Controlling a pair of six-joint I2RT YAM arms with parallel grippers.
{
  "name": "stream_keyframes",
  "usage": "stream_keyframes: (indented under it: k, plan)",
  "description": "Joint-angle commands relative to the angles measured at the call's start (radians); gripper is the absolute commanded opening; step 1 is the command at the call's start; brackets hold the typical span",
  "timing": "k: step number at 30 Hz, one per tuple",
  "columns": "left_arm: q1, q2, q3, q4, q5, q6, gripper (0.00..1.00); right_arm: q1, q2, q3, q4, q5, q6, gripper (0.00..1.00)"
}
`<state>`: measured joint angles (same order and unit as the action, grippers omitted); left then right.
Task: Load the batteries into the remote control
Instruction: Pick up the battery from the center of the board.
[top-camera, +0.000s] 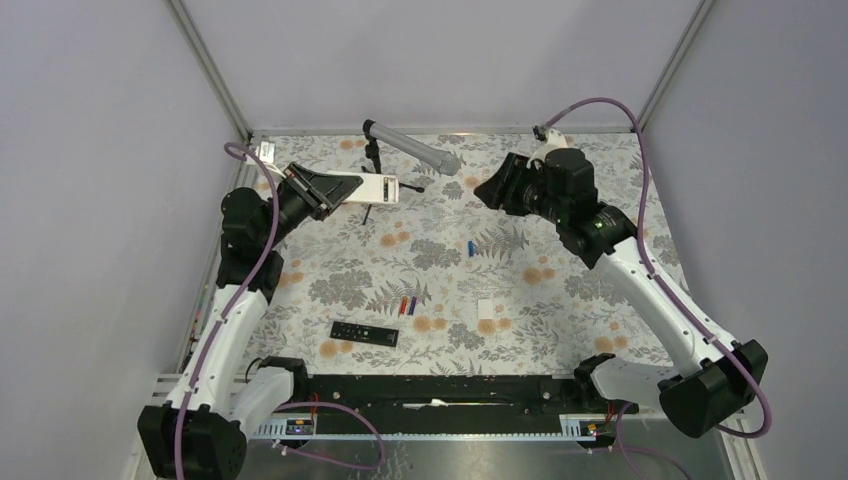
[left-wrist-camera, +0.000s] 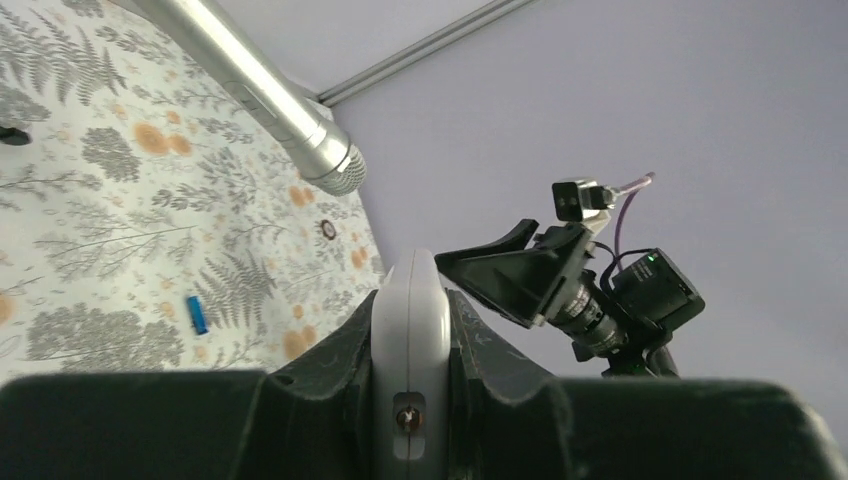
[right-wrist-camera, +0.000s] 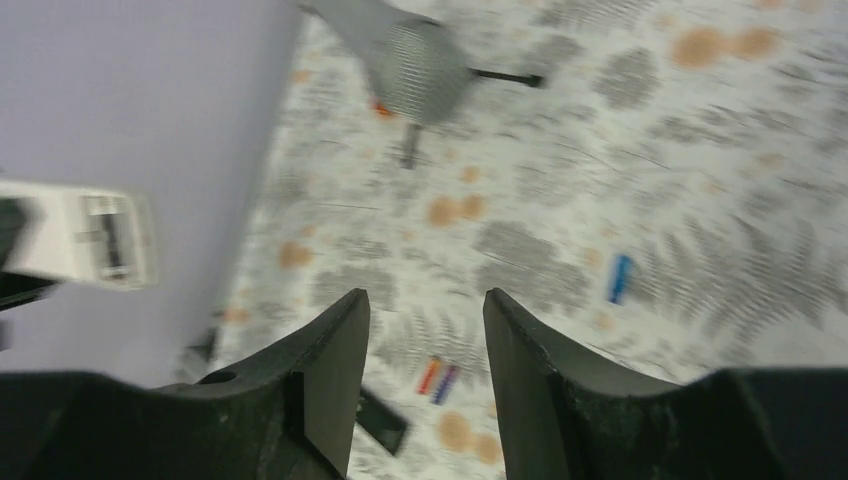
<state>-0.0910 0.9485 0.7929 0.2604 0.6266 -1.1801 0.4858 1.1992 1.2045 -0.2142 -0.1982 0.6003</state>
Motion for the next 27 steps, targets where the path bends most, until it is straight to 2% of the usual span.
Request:
stream_keyframes:
  k: [1, 8, 11, 14, 17, 21, 27]
  plan:
    - [0.007, -0.053, 0.069, -0.155, -0.064, 0.174, 0.00, -0.004, 0.015, -0.035, -0.204, 0.298, -0.164, 0.53]
    - [0.008, -0.062, 0.072, -0.169, -0.088, 0.191, 0.00, 0.005, 0.249, -0.072, -0.217, 0.232, -0.087, 0.69]
    - [0.009, -0.063, 0.068, -0.163, -0.090, 0.186, 0.00, 0.045, 0.369, -0.031, -0.203, 0.252, -0.114, 0.78]
    - [0.010, -0.063, 0.065, -0.159, -0.086, 0.180, 0.00, 0.078, 0.480, 0.031, -0.209, 0.288, -0.117, 0.82]
    - [0.010, -0.068, 0.057, -0.152, -0.086, 0.174, 0.00, 0.088, 0.601, 0.100, -0.256, 0.322, -0.100, 0.80]
    - [0.011, -0.073, 0.049, -0.149, -0.090, 0.172, 0.00, 0.102, 0.724, 0.192, -0.333, 0.343, -0.087, 0.68]
    - [0.013, -0.073, 0.048, -0.144, -0.084, 0.172, 0.00, 0.130, 0.801, 0.244, -0.359, 0.409, -0.091, 0.53]
